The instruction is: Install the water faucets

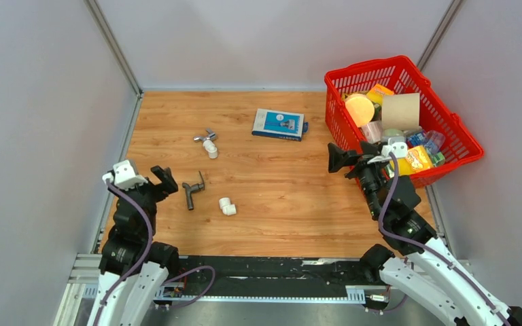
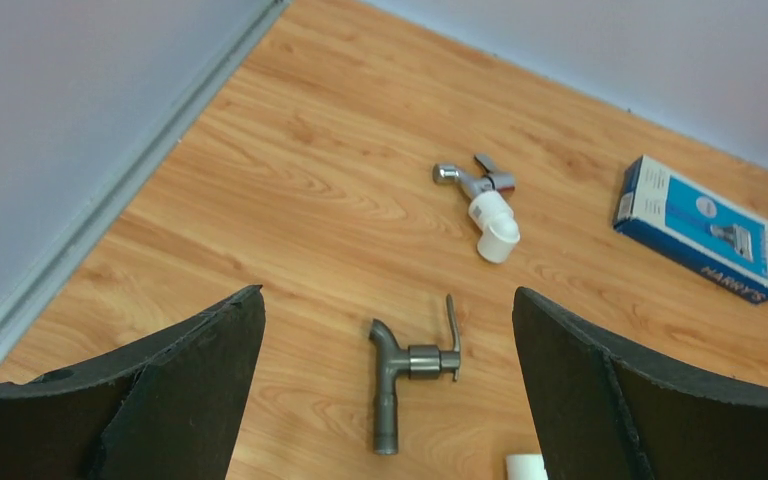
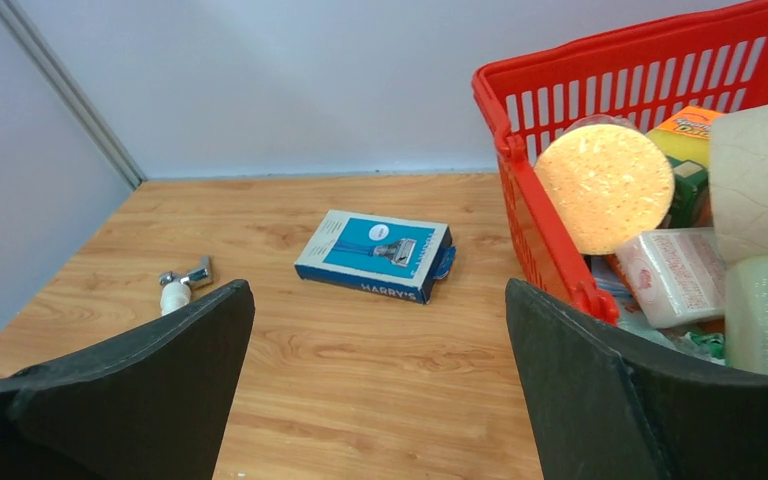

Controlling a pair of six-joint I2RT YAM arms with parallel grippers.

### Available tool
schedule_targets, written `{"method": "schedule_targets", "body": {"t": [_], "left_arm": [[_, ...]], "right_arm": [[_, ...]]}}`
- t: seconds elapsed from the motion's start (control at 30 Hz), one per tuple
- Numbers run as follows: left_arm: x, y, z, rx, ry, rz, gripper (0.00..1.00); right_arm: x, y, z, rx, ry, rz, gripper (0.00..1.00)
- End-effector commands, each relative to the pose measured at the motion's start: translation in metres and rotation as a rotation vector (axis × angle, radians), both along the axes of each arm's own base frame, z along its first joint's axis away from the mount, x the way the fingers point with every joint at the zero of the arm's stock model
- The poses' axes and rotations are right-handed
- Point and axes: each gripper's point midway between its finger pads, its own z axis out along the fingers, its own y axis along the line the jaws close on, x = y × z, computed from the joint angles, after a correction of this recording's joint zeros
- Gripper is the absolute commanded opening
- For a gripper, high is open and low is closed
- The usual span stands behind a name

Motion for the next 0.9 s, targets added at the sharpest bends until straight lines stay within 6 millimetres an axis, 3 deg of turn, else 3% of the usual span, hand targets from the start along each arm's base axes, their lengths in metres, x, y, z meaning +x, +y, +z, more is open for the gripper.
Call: {"method": "schedule_targets", "body": {"t": [0.0,0.2,0.4,0.53,0.7,0.8,0.87], "left_arm": [[0.010,-0.020,-0.015,-0.107,0.105,-0.052,1.00],[0.020,-0.039,-0.070,-0.167,0.385,-0.066,1.00],[0.025,-0.055,-0.126,-0.186,0.636,-0.079,0.98],[0.027,-0.057,-0.152,-0.176,0.725,-0.067,0.90],[0.037,-0.059,-0.170,-0.165,0.755,-0.061,0.75],[0.042,-0.062,-0.184,-0.161,0.792,-0.070,0.65],[0.044,-0.062,-0.194,-0.151,0.819,-0.060,0.64]], "right_arm": [[-0.001,0.022,0.007,0.002,0.004,0.105,1.00],[0.001,0.048,-0.009,-0.003,0.062,0.206,1.00],[0.008,0.074,-0.046,-0.039,0.164,0.294,1.00],[0.011,0.084,-0.071,-0.049,0.228,0.319,1.00],[0.010,0.090,-0.089,-0.056,0.269,0.344,1.00],[0.011,0.091,-0.086,-0.046,0.247,0.346,1.00],[0.011,0.091,-0.087,-0.047,0.247,0.347,1.00]]}}
